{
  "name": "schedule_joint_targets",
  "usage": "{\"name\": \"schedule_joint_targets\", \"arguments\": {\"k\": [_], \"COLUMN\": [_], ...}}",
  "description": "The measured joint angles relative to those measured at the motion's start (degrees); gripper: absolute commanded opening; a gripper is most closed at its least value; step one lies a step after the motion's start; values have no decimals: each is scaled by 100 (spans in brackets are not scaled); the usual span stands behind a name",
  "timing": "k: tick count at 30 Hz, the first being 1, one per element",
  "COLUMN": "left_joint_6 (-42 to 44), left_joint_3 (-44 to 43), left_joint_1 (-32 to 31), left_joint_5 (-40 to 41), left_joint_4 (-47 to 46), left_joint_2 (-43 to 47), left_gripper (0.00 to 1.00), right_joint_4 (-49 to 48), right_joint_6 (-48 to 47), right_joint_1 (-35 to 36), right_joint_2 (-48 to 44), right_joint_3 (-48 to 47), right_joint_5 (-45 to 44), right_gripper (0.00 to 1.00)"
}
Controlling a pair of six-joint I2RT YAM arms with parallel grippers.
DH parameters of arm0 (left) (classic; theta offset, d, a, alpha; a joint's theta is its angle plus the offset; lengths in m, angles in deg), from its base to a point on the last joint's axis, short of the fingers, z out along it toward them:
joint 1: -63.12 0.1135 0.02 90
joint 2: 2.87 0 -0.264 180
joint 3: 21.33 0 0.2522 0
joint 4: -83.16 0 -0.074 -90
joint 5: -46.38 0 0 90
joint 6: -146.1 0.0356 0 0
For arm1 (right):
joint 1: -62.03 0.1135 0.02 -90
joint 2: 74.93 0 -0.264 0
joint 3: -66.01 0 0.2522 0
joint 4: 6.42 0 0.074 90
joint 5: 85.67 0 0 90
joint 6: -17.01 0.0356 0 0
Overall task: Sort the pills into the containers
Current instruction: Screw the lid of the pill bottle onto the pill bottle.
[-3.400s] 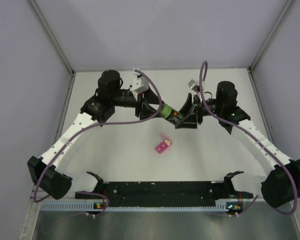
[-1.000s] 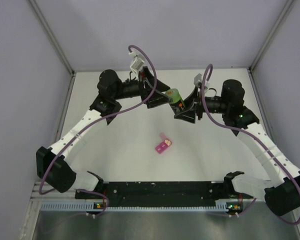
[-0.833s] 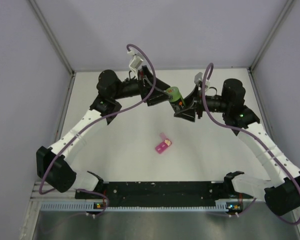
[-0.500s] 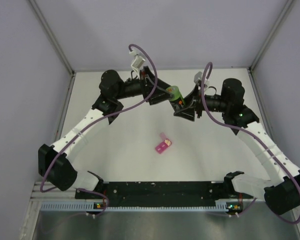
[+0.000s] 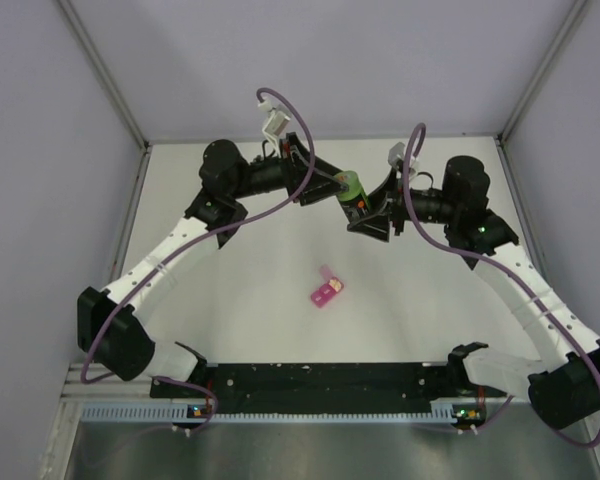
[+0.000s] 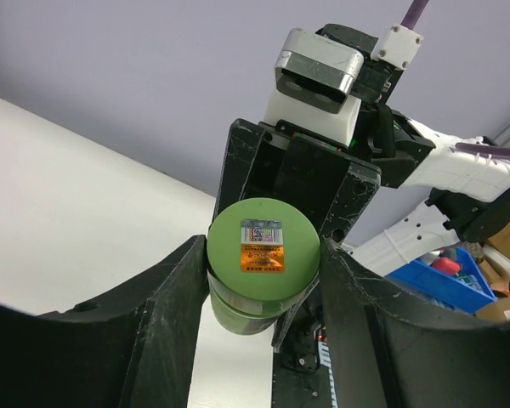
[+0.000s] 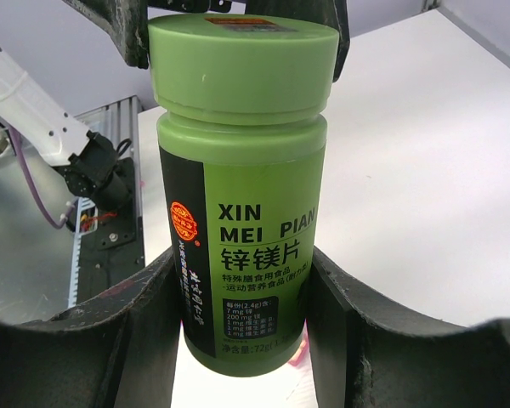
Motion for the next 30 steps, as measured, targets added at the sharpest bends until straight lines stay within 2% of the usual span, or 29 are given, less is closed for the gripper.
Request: {"name": "schedule_joint_targets", "arguments": {"k": [6,16,21,30], "left_joint_6": [7,-66,-402,-973], "left_joint_3": [9,256,264,299], "left_joint_1": [0,22,15,-212], "left_joint_5": [-63,-815,-1333,-1735], "left_joint_4": [-129,-1543,-2297,-3185], "left_joint_2": [-39,-50,-70,-131], "left_gripper": [27,23,25,47], "right_joint_4": [-11,-686,-1355,-2177], "right_joint_6": [87,844,1390,2190], "right_joint_1": [-2,-79,-76,55], "right_joint_2": [20,164,256,391], "right_joint_3": [0,4,48,52], "right_joint_5": [42,1145,1937,2990], "right_gripper": [0,0,0,0]}}
